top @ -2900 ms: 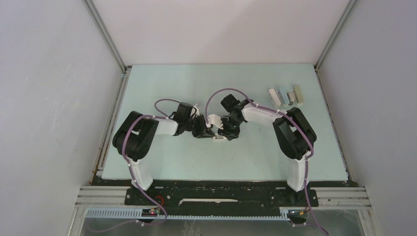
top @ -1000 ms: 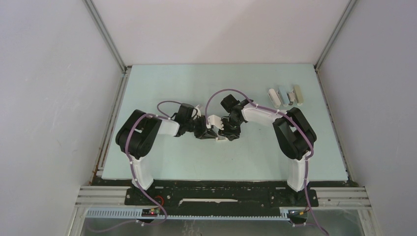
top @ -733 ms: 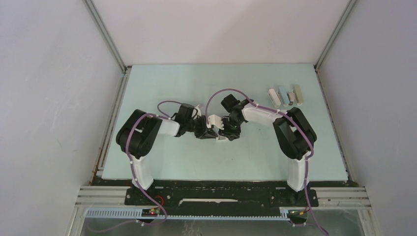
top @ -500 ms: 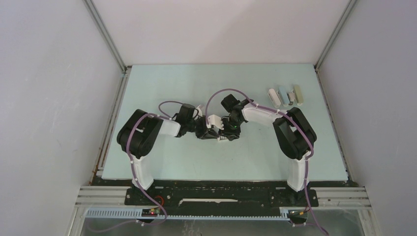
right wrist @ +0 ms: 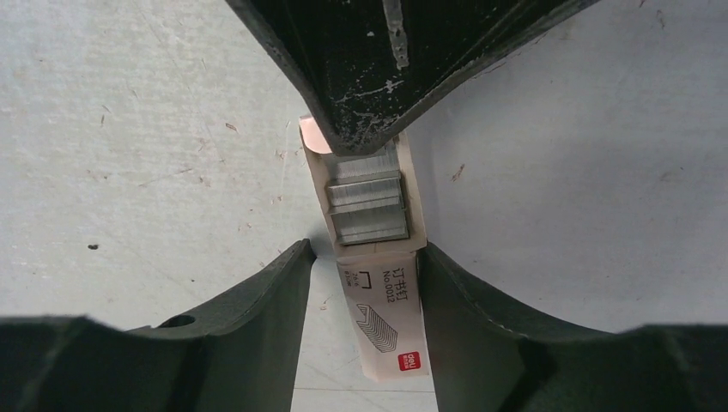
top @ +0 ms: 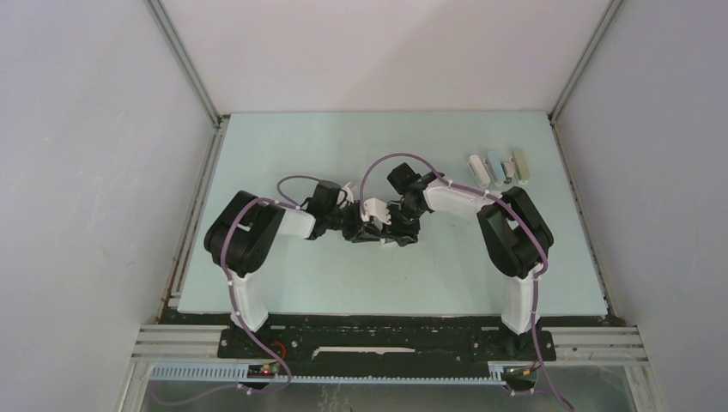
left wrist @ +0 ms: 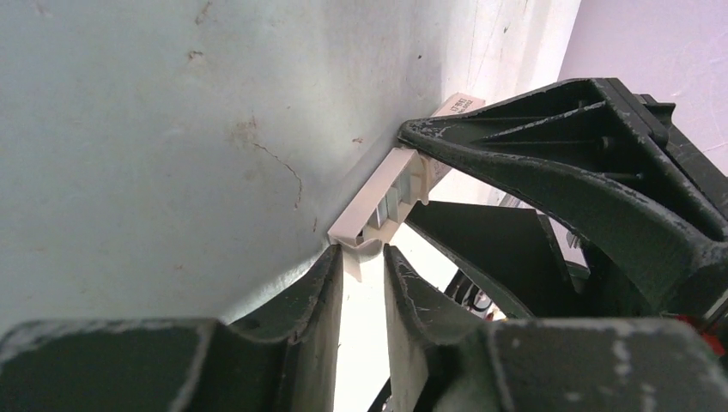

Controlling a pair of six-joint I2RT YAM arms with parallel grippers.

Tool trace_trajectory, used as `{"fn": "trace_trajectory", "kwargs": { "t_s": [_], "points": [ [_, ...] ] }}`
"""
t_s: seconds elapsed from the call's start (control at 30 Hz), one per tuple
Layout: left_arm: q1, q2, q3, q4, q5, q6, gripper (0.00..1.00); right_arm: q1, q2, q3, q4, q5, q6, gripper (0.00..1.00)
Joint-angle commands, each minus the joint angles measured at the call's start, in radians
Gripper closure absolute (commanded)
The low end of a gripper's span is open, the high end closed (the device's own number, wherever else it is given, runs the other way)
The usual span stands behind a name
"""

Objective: Unload the staples from the stapler
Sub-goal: Close the staple box at the center of the board.

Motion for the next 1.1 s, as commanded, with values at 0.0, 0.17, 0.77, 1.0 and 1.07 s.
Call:
{"fn": "trace_trajectory", "kwargs": {
  "t_s": [0.0, 0.17, 0.77, 1.0, 1.07],
  "points": [
    [-0.009, -0.04, -0.021, 0.036, 0.02, 0.002, 0.68, -0.016, -0.023, 0.006, 0.019, -0.042, 0.006, 0.4],
    [-0.009, -0.09, -0.027, 0.004, -0.011, 0.021, 0.53, -0.036, -0.045, 0.006, 0.023, -0.047, 0.036, 0.28],
    [0.044, -0.341, -0.04, -0.237, -0.118, 0.197, 0.24, -0.117, -0.147, -0.047, -0.01, -0.073, 0.029, 0.0],
    [0.057, -0.539, -0.017, -0.379, -0.256, 0.317, 0.17, -0.16, -0.223, -0.083, -0.038, -0.084, 0.02, 0.0],
    [0.064, -0.603, -0.004, -0.412, -0.311, 0.361, 0.13, -0.176, -0.249, -0.088, -0.054, -0.093, 0.016, 0.0]
  ]
}}
